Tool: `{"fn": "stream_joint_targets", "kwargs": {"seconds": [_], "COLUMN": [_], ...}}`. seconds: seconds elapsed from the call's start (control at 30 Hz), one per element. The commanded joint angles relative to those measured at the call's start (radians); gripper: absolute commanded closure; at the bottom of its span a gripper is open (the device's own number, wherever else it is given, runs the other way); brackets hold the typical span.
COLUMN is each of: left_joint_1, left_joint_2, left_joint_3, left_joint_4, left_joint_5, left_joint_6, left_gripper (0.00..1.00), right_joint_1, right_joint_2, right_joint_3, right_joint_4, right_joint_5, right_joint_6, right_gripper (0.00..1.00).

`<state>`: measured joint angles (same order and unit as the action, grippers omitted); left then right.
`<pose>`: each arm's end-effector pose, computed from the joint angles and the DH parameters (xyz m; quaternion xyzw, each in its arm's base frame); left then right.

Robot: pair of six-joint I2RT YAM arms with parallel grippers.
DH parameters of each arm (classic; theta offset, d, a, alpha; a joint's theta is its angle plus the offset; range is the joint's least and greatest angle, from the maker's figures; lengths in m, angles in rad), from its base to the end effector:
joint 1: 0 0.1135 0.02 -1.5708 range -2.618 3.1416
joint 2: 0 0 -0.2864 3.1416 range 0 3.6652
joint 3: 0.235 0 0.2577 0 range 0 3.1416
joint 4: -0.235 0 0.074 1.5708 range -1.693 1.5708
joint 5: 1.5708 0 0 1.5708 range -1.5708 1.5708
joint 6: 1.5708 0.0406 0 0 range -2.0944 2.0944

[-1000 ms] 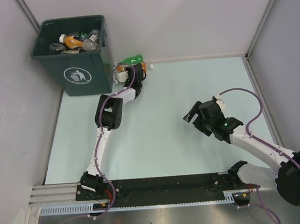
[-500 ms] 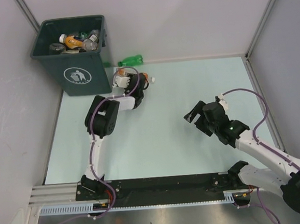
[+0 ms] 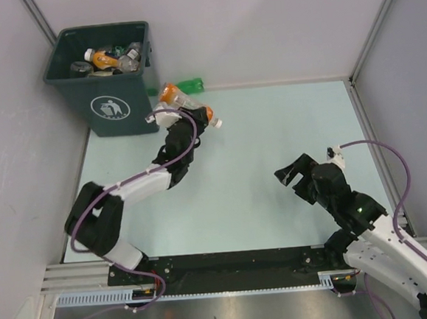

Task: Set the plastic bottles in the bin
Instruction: Pick up the plastic bottle from the corner of the board, then place the plastic bottle in the trash bin.

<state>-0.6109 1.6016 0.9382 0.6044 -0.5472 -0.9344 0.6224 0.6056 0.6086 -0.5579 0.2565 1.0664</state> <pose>0.3166 -0.1959 0.2863 -0.2957 0.6616 -0.3202 0.6102 0.1126 0.0681 0.2776 0.2515 0.8316 0.2864 0.4039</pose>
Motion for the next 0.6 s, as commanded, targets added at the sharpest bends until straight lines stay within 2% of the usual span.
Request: {"fn": "stream_joint_targets", "kwargs": {"seconds": [0.0,0.13,0.23,0.33,0.57], "left_joint_1": [0.011,0.017,0.037,0.071,0.241], "left_joint_2": [-0.216,-0.345,-0.399,-0.436,-0.422], "left_joint_3": [-0.032,0.02,0.115,0.172,0.365], "left_joint_4": [-0.113,-0.314,-0.481,-0.521,-0.597], "left_joint_5": [0.118,0.171,0.19,0.217,0.282], "left_joint_6": [0.271,0.419,0.479,0.539,0.537], "left_gripper": [0.5,0.46,0.46,0.41,0.4], "right_joint_1": [0.013,0.016,0.016,0.019,0.02], "right_joint_2": [-0.076,-0.131,-0.147,-0.162,-0.217], "right_joint_3": [-0.026,-0.033,-0.033,-0.032,-0.032], "right_joint_4": [-0.039,-0.056,-0.062,-0.063,-0.045], "right_joint_5": [0.041,0.05,0.047,0.029,0.006], "right_joint_6": [0.018,0.02,0.02,0.03,0.033], "right_gripper": [0.04,0.05,0.05,0.05,0.05]}}
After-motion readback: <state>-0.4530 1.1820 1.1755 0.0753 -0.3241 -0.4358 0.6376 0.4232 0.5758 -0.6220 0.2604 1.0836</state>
